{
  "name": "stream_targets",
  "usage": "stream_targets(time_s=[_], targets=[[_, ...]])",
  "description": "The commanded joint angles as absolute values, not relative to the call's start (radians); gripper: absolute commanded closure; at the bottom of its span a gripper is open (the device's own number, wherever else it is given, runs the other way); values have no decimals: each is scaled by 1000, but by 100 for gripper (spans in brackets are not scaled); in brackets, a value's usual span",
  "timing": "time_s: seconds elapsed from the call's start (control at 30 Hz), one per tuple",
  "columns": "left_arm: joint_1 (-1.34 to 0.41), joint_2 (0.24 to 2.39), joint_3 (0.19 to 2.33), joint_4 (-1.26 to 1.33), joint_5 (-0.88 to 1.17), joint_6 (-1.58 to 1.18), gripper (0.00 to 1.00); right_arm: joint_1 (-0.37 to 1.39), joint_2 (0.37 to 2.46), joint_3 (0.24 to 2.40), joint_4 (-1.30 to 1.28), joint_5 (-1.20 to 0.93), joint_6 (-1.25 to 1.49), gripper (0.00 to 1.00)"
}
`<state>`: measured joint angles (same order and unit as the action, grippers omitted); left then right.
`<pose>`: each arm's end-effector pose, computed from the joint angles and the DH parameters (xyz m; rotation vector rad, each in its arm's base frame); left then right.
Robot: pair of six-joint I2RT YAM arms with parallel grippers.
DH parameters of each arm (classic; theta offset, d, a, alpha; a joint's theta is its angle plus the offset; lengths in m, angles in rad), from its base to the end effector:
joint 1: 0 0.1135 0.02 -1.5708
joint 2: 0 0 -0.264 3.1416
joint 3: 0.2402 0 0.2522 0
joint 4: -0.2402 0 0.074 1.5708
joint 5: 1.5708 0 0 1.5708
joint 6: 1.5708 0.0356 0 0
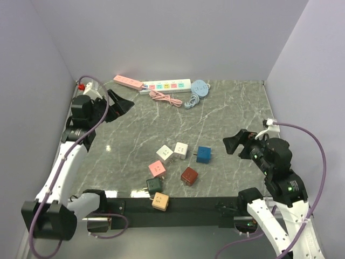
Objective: Pull the plug off the socket
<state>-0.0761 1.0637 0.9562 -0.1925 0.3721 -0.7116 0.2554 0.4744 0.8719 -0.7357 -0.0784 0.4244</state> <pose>0.2425 -0.0315 0.3460 -0.3482 1.9155 -0.8809 0.0874 0.0257 0.3479 0.1102 1.9410 0.5308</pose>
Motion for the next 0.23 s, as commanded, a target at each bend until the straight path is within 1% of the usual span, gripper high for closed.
stream_targets(time_s=[0.0,0.13,0.2], targets=[[-77,977,910,-205,331,-726,1,268,442,847,-765,46,456,0],[-77,862,848,-201,295,-735,1,294,422,848,-766,96,471,0],[-78,833,821,-183,317,-723,2,305,428,851,-758,174,526,0]])
